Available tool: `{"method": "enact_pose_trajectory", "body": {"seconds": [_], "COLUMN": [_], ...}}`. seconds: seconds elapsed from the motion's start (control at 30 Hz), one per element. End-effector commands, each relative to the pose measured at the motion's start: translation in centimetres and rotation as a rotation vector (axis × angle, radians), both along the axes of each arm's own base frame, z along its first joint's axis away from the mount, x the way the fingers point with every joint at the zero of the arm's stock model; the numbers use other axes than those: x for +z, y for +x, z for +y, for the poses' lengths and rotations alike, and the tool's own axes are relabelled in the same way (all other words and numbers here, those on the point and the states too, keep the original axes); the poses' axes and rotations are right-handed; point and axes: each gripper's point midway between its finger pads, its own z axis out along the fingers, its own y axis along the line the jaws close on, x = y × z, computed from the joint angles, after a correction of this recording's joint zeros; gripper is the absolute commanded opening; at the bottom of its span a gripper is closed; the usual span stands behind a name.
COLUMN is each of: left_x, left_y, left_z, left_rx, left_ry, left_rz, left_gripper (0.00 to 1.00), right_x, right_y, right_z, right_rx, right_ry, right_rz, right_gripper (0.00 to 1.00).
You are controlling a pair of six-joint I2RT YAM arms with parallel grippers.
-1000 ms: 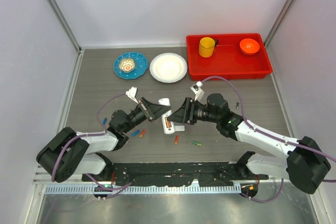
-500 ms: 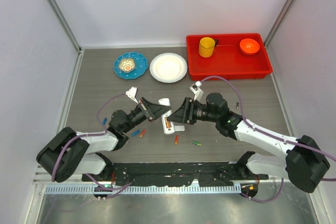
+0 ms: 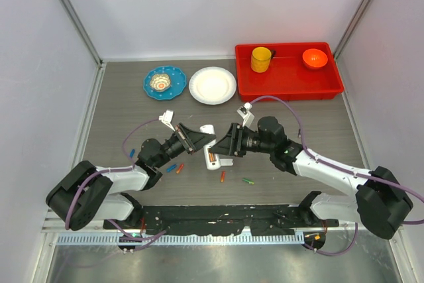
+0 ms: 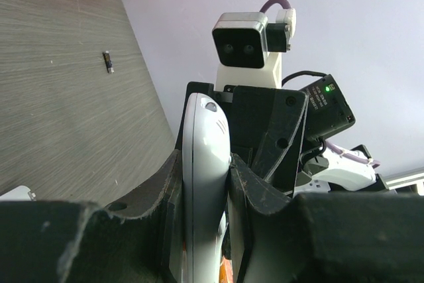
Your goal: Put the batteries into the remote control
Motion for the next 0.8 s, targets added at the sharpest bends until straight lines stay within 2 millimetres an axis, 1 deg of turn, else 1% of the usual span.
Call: {"method": "enact_pose_trajectory", "body": {"seconds": [0.0,0.2,0.63,0.77], "left_x": [9.4,8.2,6.5,6.3], "left_y": [-2.2,-1.9,-1.4,-1.2], "left_z": [1.0,0.9,0.5,0.3], "left_rx": [-0.024,-0.015,-0.012,-0.01], "left_ry": [-0.23,-0.2,-0.153,-0.147], "left_rz": [-0.305,-0.291,-0.268,-0.26], "left_gripper": [0.0,0.0,0.0,0.0], "right_x": [0.6,1.9,3.3,3.7], "right_y": [0.6,0.4,0.1,0.0], "right_z": [0.3,0.3,0.2,0.2], "right_rx": [-0.015,-0.006,0.005,0.011], "right_ry": [-0.001,0.011,0.031,0.04], "right_rz": [-0.014,-0.03,-0.047,-0.054], "right_gripper": [0.59,0.63,0.66,0.67]}}
